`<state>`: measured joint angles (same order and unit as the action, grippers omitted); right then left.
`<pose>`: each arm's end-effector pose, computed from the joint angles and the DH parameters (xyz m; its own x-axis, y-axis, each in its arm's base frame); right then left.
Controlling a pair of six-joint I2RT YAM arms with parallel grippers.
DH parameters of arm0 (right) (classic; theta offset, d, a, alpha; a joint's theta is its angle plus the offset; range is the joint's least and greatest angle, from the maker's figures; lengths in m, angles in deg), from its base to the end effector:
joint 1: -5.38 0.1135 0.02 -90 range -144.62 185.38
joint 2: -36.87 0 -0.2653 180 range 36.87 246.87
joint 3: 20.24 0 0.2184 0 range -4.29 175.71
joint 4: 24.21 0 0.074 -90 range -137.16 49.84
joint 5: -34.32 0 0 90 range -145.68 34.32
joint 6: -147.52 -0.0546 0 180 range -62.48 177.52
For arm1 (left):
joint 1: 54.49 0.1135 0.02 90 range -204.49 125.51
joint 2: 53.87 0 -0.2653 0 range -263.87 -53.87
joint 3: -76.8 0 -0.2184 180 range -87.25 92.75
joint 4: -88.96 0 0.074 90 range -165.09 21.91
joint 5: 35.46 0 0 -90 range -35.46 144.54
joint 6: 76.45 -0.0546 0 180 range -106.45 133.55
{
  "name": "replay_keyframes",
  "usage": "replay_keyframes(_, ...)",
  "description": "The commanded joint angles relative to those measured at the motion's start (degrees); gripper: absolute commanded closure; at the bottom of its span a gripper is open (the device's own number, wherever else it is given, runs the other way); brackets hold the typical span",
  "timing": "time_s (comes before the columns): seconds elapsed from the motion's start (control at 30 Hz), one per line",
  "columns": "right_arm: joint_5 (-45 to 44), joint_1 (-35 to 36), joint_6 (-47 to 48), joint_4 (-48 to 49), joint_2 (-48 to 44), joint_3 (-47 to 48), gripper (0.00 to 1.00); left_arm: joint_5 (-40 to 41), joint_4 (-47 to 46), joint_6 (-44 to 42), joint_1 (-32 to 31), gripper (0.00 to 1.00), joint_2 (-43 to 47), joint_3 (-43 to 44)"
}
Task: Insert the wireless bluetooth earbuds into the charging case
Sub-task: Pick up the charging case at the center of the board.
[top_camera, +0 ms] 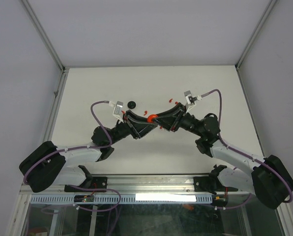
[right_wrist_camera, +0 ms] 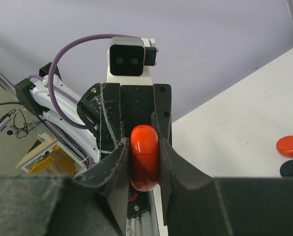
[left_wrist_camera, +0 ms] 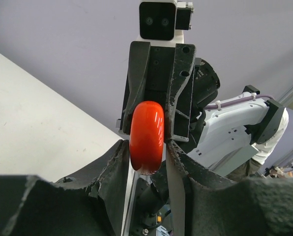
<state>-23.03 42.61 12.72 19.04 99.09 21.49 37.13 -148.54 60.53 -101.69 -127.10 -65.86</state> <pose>0.1506 0.1515 0.3182 -0.4195 0.4264 -0.8014 -0.8596 0.0972 0.5017 0.1495 -0.1855 0.2859 -0.4793 -0.5091 -0.7149 0.7896 0.1055 -0.6045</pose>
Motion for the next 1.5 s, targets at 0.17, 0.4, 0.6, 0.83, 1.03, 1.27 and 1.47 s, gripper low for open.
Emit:
replay_keyframes(0.17, -1.9, 2.0, 0.0, 7.2, 0.9, -0.2, 1.0, 0.8, -7.4, 1.2, -0.1, 0.79, 0.6, 0.5)
replay_keyframes(0.4, -1.7, 2.7, 1.1, 7.9, 0.7, -0.5, 0.93, 1.5, -7.7, -0.8, -0.1, 1.0, 1.3, -0.5)
replay_keyframes(0.6, -0.3, 2.0, 8.6, -5.9, -4.4, 1.8, 0.66, 0.4, 6.0, -13.8, -0.1, 1.0, 8.3, -0.4)
replay_keyframes(0.83, 0.9, 0.7, 12.6, -22.7, -8.6, 7.5, 0.55, -5.8, 27.0, -32.5, -0.1, 1.0, 14.2, 2.2)
replay_keyframes(1.03, 10.2, 0.7, 28.5, -33.8, -8.7, 12.2, 0.31, -10.3, 39.4, -42.7, -0.1, 1.0, 15.8, 5.2)
replay_keyframes(1.27, 13.9, 0.7, 38.6, -45.4, -7.1, 14.9, 0.25, -14.7, 40.0, -47.9, -0.1, 1.0, 17.2, 4.7)
replay_keyframes(1.47, 17.0, 1.0, 42.5, -48.9, -5.2, 15.9, 0.25, -17.5, 38.7, -49.3, -0.1, 1.0, 16.9, 4.1)
